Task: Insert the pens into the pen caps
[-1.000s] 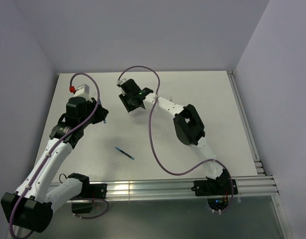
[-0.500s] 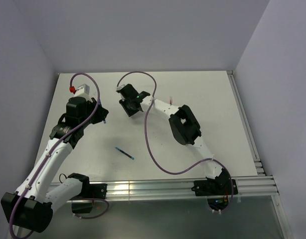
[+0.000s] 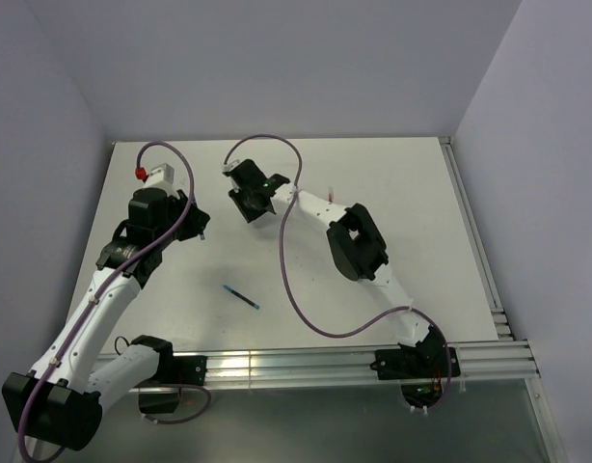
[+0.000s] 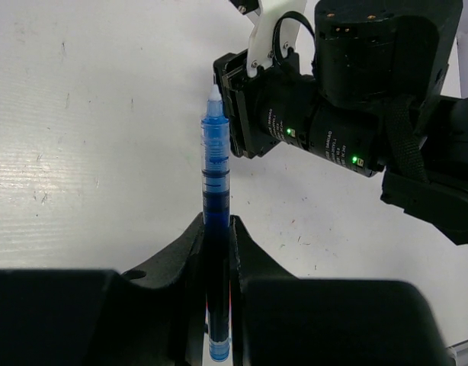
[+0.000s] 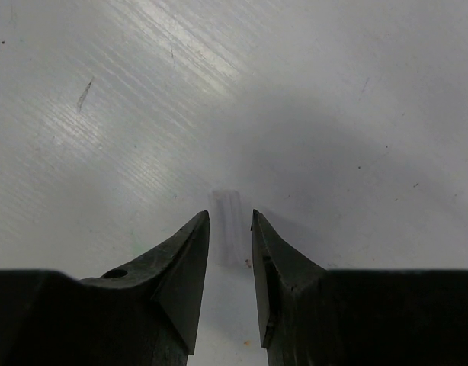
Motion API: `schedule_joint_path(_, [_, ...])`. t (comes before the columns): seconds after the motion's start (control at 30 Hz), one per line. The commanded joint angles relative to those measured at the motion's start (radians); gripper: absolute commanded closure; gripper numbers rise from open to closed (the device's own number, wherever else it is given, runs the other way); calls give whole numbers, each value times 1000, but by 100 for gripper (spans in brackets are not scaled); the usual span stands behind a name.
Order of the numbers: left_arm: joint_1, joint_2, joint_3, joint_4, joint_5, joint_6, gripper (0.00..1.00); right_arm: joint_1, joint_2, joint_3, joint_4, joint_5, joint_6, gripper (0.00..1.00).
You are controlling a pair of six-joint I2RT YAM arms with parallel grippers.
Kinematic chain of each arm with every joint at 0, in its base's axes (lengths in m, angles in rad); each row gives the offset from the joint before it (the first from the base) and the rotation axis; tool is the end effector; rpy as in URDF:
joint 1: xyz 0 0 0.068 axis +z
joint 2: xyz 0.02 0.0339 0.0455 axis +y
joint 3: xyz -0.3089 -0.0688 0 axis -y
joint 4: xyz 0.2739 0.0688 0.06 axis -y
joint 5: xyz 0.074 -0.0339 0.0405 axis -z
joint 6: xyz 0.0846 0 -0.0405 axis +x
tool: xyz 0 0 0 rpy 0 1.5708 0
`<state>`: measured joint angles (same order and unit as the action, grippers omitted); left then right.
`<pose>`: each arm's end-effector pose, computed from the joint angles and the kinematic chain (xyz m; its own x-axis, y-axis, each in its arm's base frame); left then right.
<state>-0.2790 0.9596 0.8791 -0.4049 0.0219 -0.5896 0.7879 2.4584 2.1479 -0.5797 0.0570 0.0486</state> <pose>0.2502 -0.0736 0.3303 -0.5362 -0.4246 -0.7295 -0.0051 0.8658 -0.5003 0.4537 0.4492 0.1588 -0.5807 -0.5148 -0.6307 -0.6550 0.7555 -0.0137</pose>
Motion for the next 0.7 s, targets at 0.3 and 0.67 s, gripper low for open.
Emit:
schedule_joint_path(0.3, [0, 2, -3, 29, 9, 17, 100, 30, 43, 38, -19, 4, -24, 64])
schedule_joint_path(0.67, [0, 5, -3, 29, 9, 19, 100, 30, 48, 24, -23, 12, -16, 72])
